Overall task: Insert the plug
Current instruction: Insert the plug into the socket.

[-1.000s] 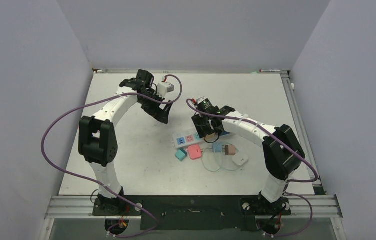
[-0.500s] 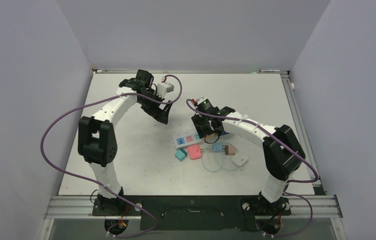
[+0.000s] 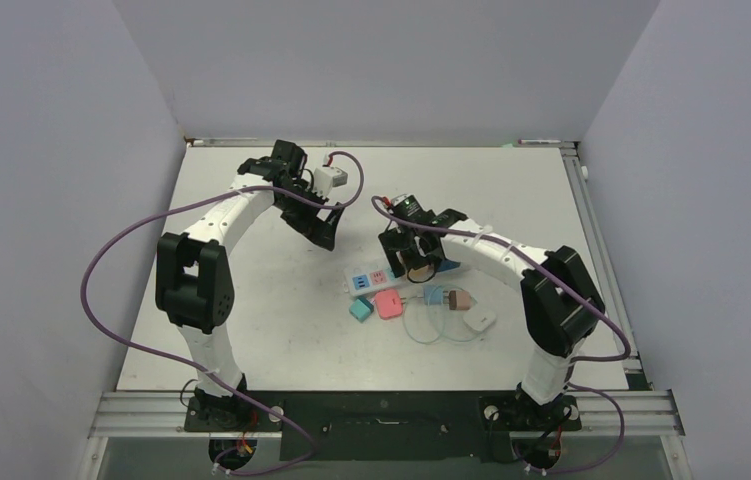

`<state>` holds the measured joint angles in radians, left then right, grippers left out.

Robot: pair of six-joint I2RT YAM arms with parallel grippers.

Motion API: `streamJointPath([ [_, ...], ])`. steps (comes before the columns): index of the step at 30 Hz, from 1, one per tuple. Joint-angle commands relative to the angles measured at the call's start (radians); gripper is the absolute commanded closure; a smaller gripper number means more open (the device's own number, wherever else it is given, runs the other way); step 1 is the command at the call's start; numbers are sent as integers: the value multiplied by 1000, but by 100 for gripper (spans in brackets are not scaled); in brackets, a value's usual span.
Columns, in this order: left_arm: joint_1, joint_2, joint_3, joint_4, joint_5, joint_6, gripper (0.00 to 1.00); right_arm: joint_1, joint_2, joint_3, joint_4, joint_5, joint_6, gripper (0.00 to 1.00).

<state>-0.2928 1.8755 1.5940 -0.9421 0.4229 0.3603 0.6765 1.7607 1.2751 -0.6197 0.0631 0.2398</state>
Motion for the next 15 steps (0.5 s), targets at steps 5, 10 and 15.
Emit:
streamJointPath([
  [5,0,-71,34,-12,5,8,4,-2,-10,134,-59,-34,30,3],
  [10,1,-81,29,-16,5,9,4,3,-19,205,-111,-7,25,10],
  [15,1,-87,29,-17,-1,9,4,5,-69,176,-93,-9,39,29],
])
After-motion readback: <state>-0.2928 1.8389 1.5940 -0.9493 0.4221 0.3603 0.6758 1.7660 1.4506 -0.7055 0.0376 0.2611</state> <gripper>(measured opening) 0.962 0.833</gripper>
